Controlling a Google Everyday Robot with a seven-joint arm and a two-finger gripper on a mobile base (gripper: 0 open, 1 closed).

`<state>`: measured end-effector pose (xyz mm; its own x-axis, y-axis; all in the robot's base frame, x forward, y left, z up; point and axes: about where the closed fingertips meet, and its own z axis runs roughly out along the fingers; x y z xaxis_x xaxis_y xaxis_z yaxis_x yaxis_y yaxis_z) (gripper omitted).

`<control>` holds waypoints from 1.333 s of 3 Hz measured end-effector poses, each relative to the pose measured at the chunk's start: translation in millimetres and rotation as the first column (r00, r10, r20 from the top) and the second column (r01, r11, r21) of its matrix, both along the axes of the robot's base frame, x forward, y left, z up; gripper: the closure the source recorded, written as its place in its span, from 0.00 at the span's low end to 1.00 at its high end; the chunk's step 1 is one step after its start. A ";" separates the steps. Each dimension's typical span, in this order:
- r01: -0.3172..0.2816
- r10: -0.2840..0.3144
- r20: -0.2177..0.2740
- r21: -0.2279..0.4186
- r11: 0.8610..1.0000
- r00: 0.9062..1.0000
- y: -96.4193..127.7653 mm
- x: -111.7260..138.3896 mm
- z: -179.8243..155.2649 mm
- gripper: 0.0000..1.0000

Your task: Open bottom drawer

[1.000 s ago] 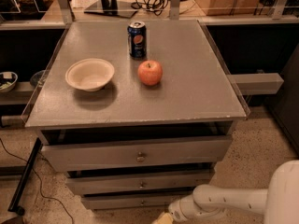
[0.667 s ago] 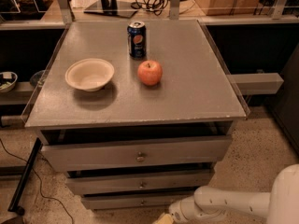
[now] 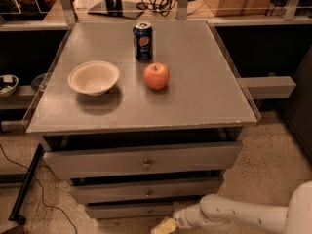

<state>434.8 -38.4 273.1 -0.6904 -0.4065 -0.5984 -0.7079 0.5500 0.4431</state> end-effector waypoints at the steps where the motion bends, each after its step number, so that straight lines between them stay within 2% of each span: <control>1: -0.014 0.013 0.028 0.028 1.000 1.000 16.3 20.8 -4.9 0.00; 3: -0.014 0.014 0.034 0.013 1.000 0.999 18.7 20.8 -8.3 0.00; 4: 0.003 -0.003 0.040 -0.002 1.000 0.999 21.6 30.7 -13.9 0.00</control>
Offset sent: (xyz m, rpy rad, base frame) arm 0.0318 0.0189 -0.0076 0.0351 -0.0387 0.0149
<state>465.5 -16.8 259.2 -0.6671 -0.4062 -0.6245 -0.7235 0.5531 0.4132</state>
